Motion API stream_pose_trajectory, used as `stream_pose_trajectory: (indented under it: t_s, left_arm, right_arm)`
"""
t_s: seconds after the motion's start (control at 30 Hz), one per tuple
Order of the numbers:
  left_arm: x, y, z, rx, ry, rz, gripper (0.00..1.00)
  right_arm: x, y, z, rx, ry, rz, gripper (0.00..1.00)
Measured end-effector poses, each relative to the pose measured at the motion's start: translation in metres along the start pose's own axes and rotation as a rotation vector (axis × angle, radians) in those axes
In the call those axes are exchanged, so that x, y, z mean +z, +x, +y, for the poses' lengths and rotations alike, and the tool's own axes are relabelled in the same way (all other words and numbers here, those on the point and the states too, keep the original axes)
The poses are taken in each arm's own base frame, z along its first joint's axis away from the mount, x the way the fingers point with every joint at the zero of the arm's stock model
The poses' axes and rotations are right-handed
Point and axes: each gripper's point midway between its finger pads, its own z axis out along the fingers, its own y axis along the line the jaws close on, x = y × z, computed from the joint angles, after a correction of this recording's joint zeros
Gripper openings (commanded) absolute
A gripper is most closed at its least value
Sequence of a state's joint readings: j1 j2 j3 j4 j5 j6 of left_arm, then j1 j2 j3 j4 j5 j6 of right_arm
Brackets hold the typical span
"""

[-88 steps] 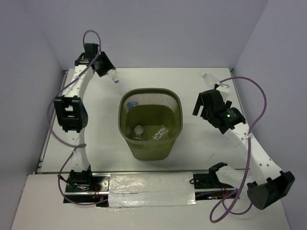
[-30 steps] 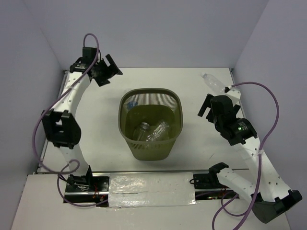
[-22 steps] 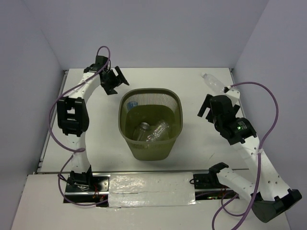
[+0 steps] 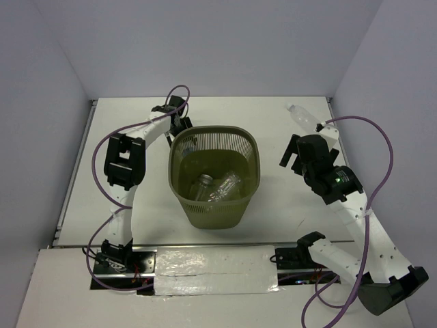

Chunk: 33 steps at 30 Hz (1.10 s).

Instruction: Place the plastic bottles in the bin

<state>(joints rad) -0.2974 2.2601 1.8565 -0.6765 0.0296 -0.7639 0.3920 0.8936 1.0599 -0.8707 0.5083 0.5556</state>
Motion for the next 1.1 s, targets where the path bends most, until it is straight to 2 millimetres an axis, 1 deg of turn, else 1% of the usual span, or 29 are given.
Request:
stream_pose_trajectory:
  t_s: [0.03, 0.1, 0.13, 0.2, 0.27, 0.33, 0.37, 0.43, 0.47, 0.5, 0.53, 0.57, 0.6, 0.63, 0.67, 0.7, 0.73, 0.8, 0.83, 0.87, 0.9, 0.93, 0.97, 1.0, 1.03, 1.1]
  left_arm:
    - [0.000, 0.000, 0.003, 0.002, -0.013, -0.004, 0.66]
    - [0.001, -0.001, 0.008, 0.007, -0.038, -0.012, 0.57]
    - [0.000, -0.002, 0.010, 0.011, -0.049, -0.015, 0.48]
    - [-0.005, -0.007, 0.014, 0.030, -0.079, -0.030, 0.42]
    - [-0.012, -0.012, 0.016, 0.049, -0.099, -0.039, 0.42]
    - [-0.033, -0.037, 0.015, 0.063, -0.101, -0.089, 0.42]
    - [-0.047, -0.051, 0.013, 0.062, -0.094, -0.121, 0.42]
    - [-0.083, -0.084, 0.011, 0.054, -0.057, -0.203, 0.41]
    - [-0.110, -0.105, 0.011, 0.048, -0.029, -0.265, 0.41]
    - [-0.146, -0.127, 0.012, 0.043, 0.008, -0.345, 0.43]
    - [-0.178, -0.140, 0.012, 0.037, 0.044, -0.409, 0.44]
    - [-0.218, -0.153, 0.014, 0.039, 0.081, -0.490, 0.44]
    - [-0.263, -0.163, 0.015, 0.040, 0.129, -0.579, 0.43]
    - [-0.310, -0.166, 0.012, 0.053, 0.187, -0.668, 0.43]
    - [-0.354, -0.163, 0.006, 0.071, 0.246, -0.748, 0.43]
    - [-0.400, -0.155, -0.005, 0.104, 0.318, -0.827, 0.43]
    - [-0.444, -0.140, -0.019, 0.151, 0.400, -0.897, 0.43]
    - [-0.511, -0.105, -0.048, 0.246, 0.563, -0.985, 0.43]
    - [-0.535, -0.084, -0.062, 0.299, 0.647, -1.003, 0.44]
    - [-0.552, -0.063, -0.073, 0.345, 0.717, -1.006, 0.44]
    - [-0.568, -0.040, -0.084, 0.396, 0.794, -1.002, 0.44]
    - [-0.578, -0.021, -0.093, 0.440, 0.858, -0.988, 0.45]
    - [-0.581, -0.005, -0.099, 0.475, 0.908, -0.965, 0.46]
    - [-0.578, 0.012, -0.106, 0.506, 0.951, -0.923, 0.46]
    - [-0.572, 0.024, -0.111, 0.529, 0.983, -0.885, 0.46]
    - [-0.548, 0.043, -0.120, 0.563, 1.012, -0.786, 0.46]
  right_arm:
    - [0.000, 0.000, 0.000, 0.001, -0.001, 0.000, 1.00]
    - [0.000, 0.000, 0.000, 0.003, -0.001, -0.001, 1.00]
    - [-0.001, 0.000, 0.000, 0.004, -0.002, -0.002, 1.00]
    - [-0.001, -0.001, 0.000, 0.005, -0.003, -0.003, 1.00]
    - [-0.001, -0.001, 0.000, 0.008, -0.004, -0.004, 1.00]
    - [-0.002, -0.002, 0.000, 0.011, -0.006, -0.008, 1.00]
    - [-0.003, -0.002, 0.000, 0.013, -0.008, -0.010, 1.00]
    - [-0.005, -0.003, -0.001, 0.016, -0.013, -0.015, 1.00]
    - [-0.006, -0.003, -0.001, 0.018, -0.016, -0.017, 1.00]
    - [-0.007, -0.004, -0.001, 0.021, -0.019, -0.020, 1.00]
    - [-0.008, -0.004, -0.001, 0.022, -0.021, -0.023, 1.00]
    - [-0.008, -0.005, -0.001, 0.025, -0.023, -0.025, 1.00]
    - [-0.009, -0.005, -0.001, 0.026, -0.025, -0.027, 1.00]
    - [-0.009, -0.005, -0.001, 0.029, -0.027, -0.028, 1.00]
    - [-0.010, -0.005, -0.001, 0.034, -0.029, -0.029, 1.00]
    - [-0.010, -0.004, 0.000, 0.039, -0.031, -0.027, 1.00]
    - [-0.010, -0.004, 0.000, 0.045, -0.035, -0.023, 1.00]
    - [-0.010, -0.003, 0.003, 0.055, -0.045, -0.017, 1.00]
    - [-0.010, -0.002, 0.003, 0.059, -0.049, -0.014, 1.00]
    - [-0.010, -0.002, 0.004, 0.063, -0.053, -0.012, 1.00]
    - [-0.010, -0.002, 0.005, 0.068, -0.056, -0.010, 1.00]
    - [-0.010, -0.002, 0.006, 0.075, -0.060, -0.007, 1.00]
    - [-0.010, -0.001, 0.007, 0.079, -0.063, -0.005, 1.00]
    - [-0.011, -0.001, 0.007, 0.084, -0.067, -0.004, 1.00]
    - [-0.011, -0.001, 0.008, 0.090, -0.071, -0.002, 1.00]
    - [-0.013, -0.002, 0.009, 0.105, -0.079, -0.003, 1.00]
